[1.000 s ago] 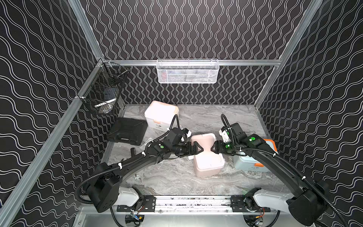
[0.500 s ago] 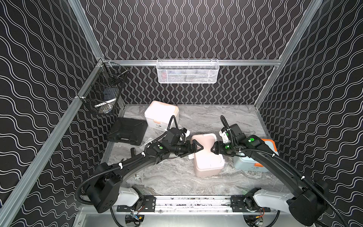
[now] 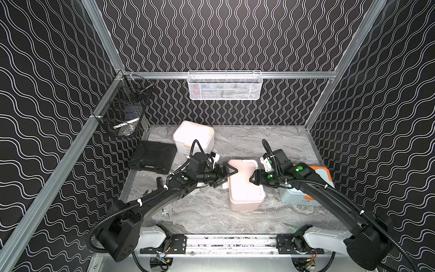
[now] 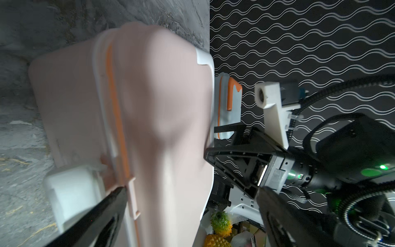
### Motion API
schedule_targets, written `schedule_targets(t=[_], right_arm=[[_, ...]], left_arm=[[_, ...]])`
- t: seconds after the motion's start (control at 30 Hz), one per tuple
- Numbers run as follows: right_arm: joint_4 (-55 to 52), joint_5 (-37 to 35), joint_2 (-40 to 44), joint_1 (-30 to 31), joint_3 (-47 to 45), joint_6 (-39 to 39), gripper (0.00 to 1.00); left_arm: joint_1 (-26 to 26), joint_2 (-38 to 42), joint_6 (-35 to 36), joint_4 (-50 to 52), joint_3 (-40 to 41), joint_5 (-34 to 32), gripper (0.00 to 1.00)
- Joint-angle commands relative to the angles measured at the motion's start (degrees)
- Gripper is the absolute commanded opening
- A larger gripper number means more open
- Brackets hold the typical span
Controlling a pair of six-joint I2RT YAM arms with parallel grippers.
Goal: Open first aid kits and take out gauze
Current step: Open the lid of the first aid kit.
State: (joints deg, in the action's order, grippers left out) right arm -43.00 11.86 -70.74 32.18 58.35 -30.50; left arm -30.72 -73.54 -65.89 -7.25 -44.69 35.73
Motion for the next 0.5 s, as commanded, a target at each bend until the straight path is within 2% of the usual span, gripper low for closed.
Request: schedule_targets(t=[0.0, 0.27, 0.47], right_arm=[[1.63, 4.76, -0.88, 0.76, 0.23, -0.08, 0.7], [2.35, 4.94, -1.66, 1.3, 0.63, -0.52, 0.72], [5.17, 8.48, -1.55, 1.39, 0.71, -1.96, 0.74]], left_arm=[[0.97, 1.8, -1.52, -8.61, -0.4, 6.28, 0.99], [1.8, 3.14, -1.47, -7.36, -0.56, 6.39, 0.99], [1.8, 3.75, -1.11, -6.08, -1.83, 6.38, 0.99]])
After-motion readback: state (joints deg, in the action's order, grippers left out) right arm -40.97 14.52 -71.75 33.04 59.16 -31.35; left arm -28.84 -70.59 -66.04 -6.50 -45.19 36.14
